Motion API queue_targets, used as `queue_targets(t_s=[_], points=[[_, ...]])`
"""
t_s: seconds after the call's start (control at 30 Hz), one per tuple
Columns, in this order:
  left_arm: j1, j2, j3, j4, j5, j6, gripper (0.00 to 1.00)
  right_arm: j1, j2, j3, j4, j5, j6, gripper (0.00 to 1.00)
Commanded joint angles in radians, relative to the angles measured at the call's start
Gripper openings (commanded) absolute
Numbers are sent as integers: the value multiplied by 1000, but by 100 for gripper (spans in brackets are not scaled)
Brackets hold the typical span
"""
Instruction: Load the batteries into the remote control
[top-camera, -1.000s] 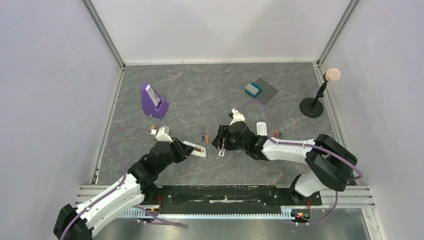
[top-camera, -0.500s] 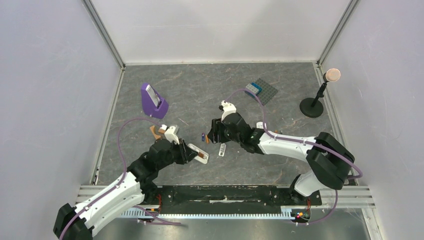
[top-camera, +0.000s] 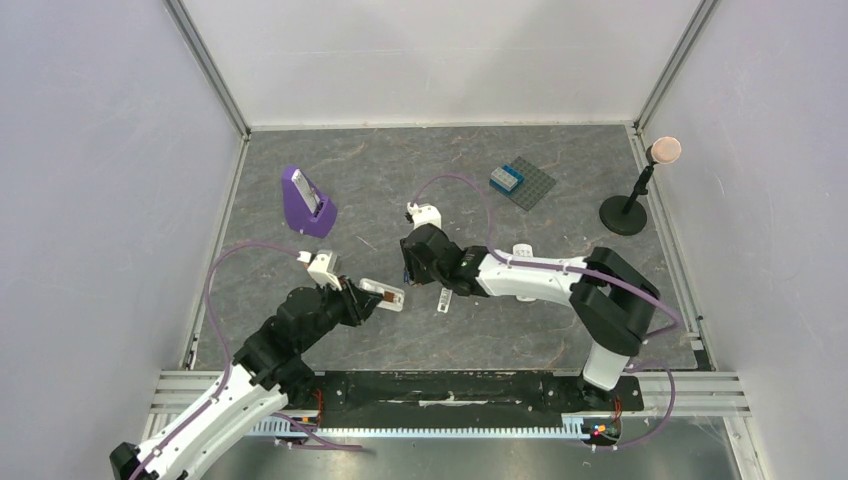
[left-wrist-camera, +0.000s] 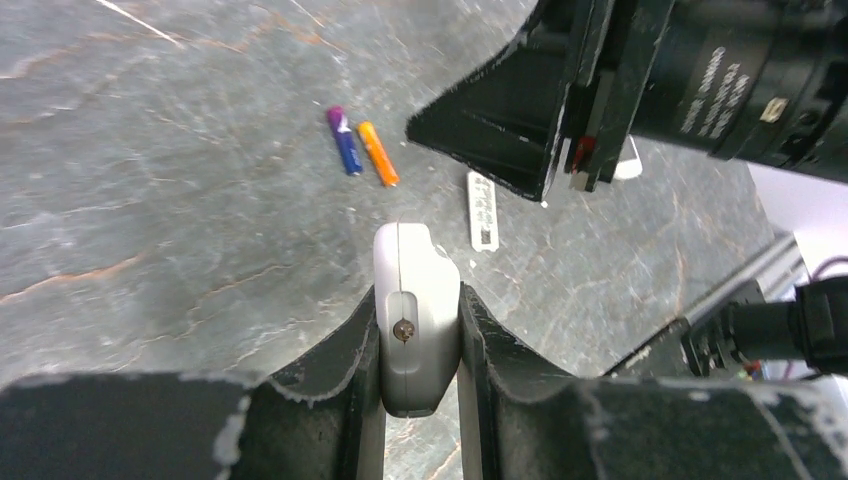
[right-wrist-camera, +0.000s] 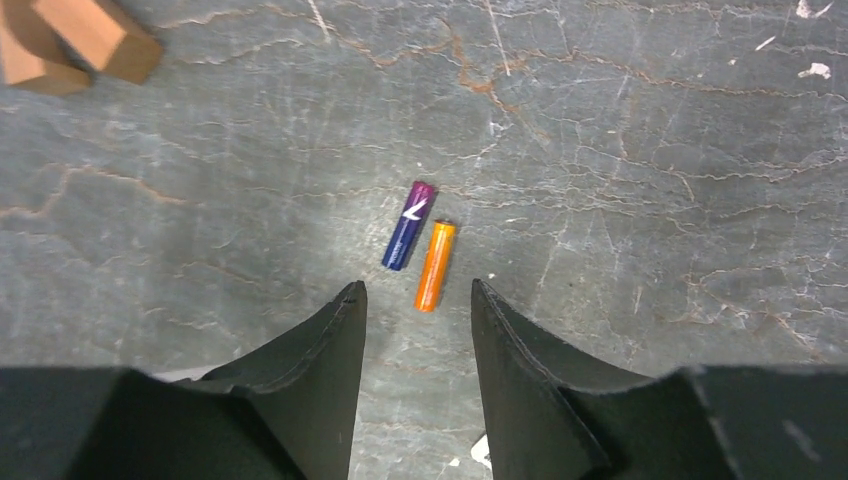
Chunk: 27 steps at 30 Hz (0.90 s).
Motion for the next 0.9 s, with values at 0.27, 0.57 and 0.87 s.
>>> queue_targets(t_s=[0.27, 0.57, 0.87], points=[[1, -183, 46, -177, -285, -7, 2, 26, 156, 148, -116, 55, -60, 37], [2, -138, 49, -168, -280, -13, 2, 34, 228, 180, -165, 63, -66, 32], [2, -129, 39, -130, -240, -2, 2, 36, 208, 163, -189, 70, -95, 4]])
